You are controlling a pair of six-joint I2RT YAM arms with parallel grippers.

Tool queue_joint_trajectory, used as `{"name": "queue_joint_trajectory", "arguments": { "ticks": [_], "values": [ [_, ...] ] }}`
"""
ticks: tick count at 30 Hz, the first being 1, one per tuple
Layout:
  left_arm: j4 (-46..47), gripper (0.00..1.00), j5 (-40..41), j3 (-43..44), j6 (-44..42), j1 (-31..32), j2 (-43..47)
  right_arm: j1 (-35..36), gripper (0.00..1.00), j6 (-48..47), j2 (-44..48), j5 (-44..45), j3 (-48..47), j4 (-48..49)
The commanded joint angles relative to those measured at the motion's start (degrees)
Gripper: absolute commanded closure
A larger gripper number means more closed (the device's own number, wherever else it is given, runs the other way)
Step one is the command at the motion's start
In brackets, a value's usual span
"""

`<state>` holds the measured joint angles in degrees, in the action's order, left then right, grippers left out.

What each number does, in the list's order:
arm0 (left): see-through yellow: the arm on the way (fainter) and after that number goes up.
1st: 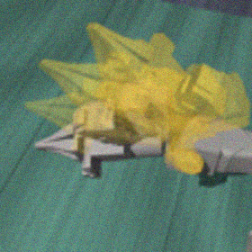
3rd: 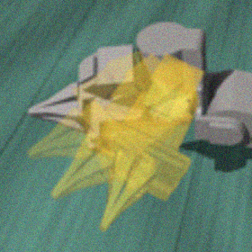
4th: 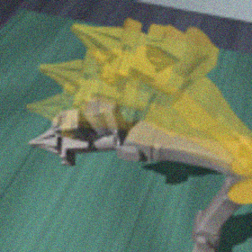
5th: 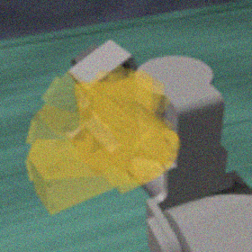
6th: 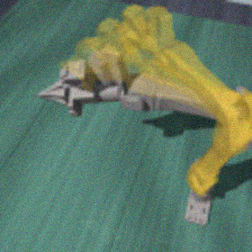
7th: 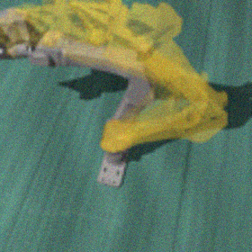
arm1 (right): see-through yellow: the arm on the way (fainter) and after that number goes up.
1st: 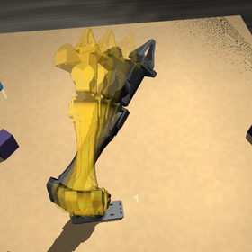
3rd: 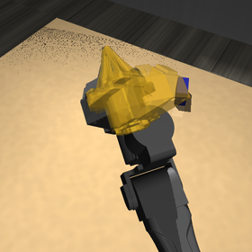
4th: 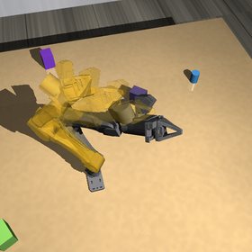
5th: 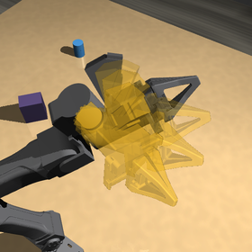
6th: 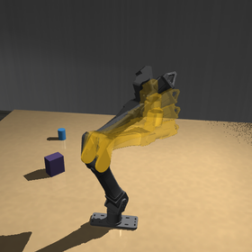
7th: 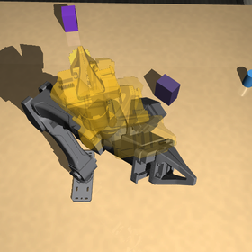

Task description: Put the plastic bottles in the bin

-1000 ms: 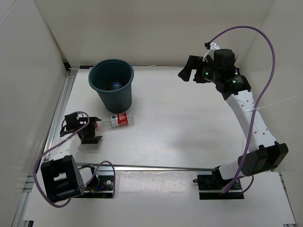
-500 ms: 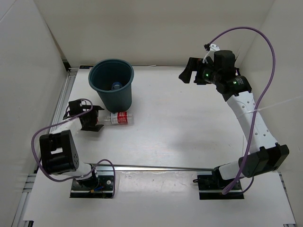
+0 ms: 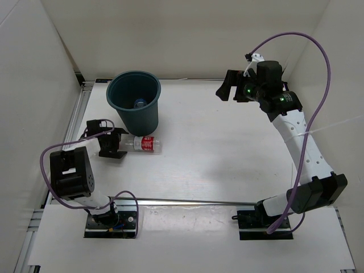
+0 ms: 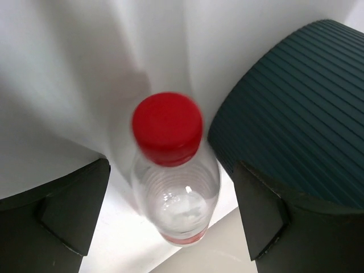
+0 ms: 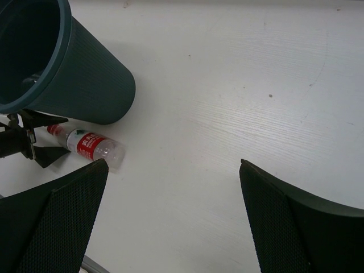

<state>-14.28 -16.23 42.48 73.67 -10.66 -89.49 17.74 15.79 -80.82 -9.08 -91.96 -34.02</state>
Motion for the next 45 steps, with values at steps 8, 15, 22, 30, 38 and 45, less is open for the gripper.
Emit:
{"name": "queue_joint_trajectory", "arguments": {
  "ticks": [8,15,22,30,38,45],
  "values": [
    [0.84,0.06,0.14,1.29,-1.69,0.81,-1.30,-0.07,0.00,-1.90,2.51,0.82,1.44,0.36],
    [0.84,0.22,0.14,1.29,-2.21,2.04,-1.83,-0.07,0.00,-1.90,3.56,1.35,2.57,-0.17],
    [0.84,0.35,-0.90,0.68,-3.44,2.04,-1.12,-0.07,0.00,-1.90,4.09,1.35,3.11,-0.17],
    [0.84,0.41,-0.91,-3.89,-6.26,2.04,6.70,-0.07,0.00,-1.38,4.09,1.35,3.11,0.36],
    [0.84,0.44,-1.44,-8.81,-9.42,2.57,18.81,-0.07,0.00,-0.24,4.09,-0.32,4.16,1.41],
    [0.84,0.45,-2.05,-13.30,-12.23,1.34,30.86,-0.07,0.00,-0.23,4.70,-0.85,5.30,1.41]
  ]
}}
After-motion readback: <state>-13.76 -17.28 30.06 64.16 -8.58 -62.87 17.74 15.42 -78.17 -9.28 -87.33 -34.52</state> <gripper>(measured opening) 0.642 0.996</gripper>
